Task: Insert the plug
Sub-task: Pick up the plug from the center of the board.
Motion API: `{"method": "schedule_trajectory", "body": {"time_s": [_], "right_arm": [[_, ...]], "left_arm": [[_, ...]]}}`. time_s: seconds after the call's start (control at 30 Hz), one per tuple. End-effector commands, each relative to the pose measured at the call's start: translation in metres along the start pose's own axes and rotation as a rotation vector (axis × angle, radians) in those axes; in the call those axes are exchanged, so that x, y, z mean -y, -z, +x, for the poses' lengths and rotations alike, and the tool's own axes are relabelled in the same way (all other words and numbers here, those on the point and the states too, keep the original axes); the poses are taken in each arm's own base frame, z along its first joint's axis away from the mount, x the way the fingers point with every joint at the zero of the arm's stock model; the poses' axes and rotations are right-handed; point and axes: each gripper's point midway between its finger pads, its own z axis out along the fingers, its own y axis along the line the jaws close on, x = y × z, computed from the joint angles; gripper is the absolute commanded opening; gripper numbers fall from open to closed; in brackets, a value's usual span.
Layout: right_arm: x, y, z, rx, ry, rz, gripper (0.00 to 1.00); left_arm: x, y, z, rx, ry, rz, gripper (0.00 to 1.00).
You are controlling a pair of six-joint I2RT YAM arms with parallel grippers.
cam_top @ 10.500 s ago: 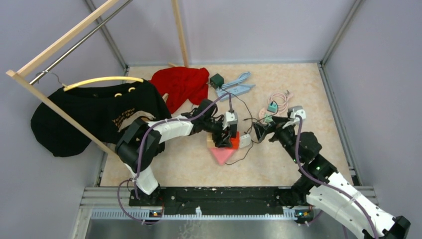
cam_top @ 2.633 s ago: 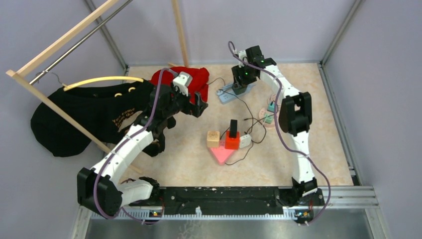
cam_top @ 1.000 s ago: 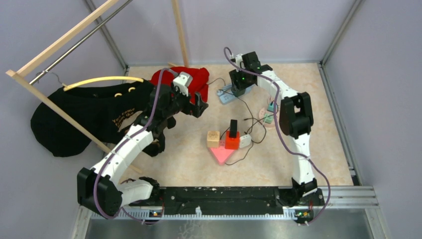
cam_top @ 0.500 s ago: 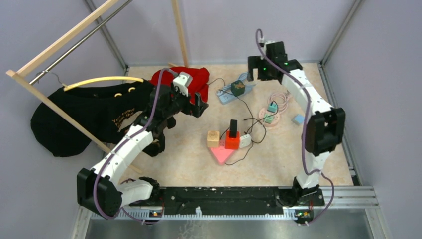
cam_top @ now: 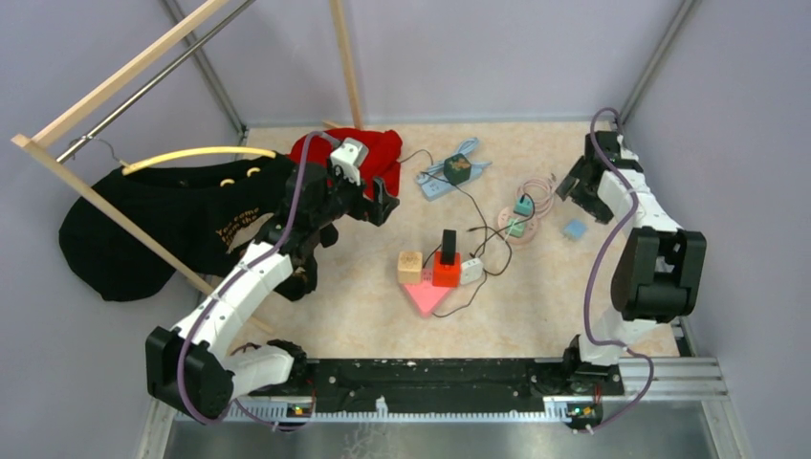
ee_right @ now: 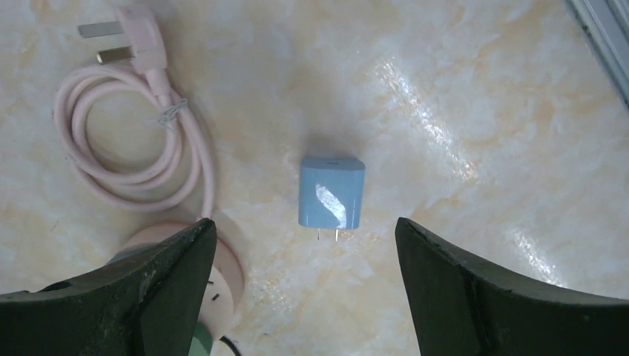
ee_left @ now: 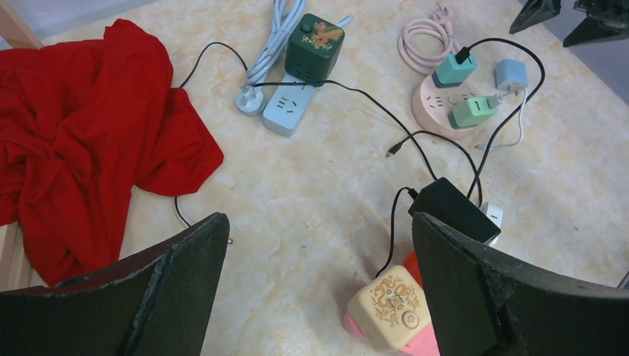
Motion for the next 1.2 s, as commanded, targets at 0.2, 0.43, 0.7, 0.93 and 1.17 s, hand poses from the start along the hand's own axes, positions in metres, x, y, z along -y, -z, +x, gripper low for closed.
{"method": "schedule_trajectory", "body": {"time_s": [0.2, 0.43, 0.7, 0.93, 1.17], "right_arm": [[0.014, -0.021, 0.006, 0.012, -0.23, 0.137, 0.82], [0.007, -0.042, 0.021, 0.002, -0.234, 0.079, 0.73], [0.019, -0.058, 0.04, -0.044, -0.208, 0.127, 0.7], [0.026, -0.067, 0.047, -0.045, -0.194, 0.144, 0.65], [0.03, -0.062, 0.04, -0.018, -0.146, 0.144, 0.28]], "left_arm": [[0.003, 0.007, -0.014, 0.052, -0.014, 0.002, 0.99], [0.005, 0.006, -0.015, 0.051, -0.008, 0.011, 0.99], [0.005, 0.007, -0.014, 0.055, -0.011, 0.016, 0.99], [0.008, 0.007, -0.014, 0.051, -0.01, 0.03, 0.99], [0.012, 0.006, -0.016, 0.063, 0.02, 0.046, 0.99]]}}
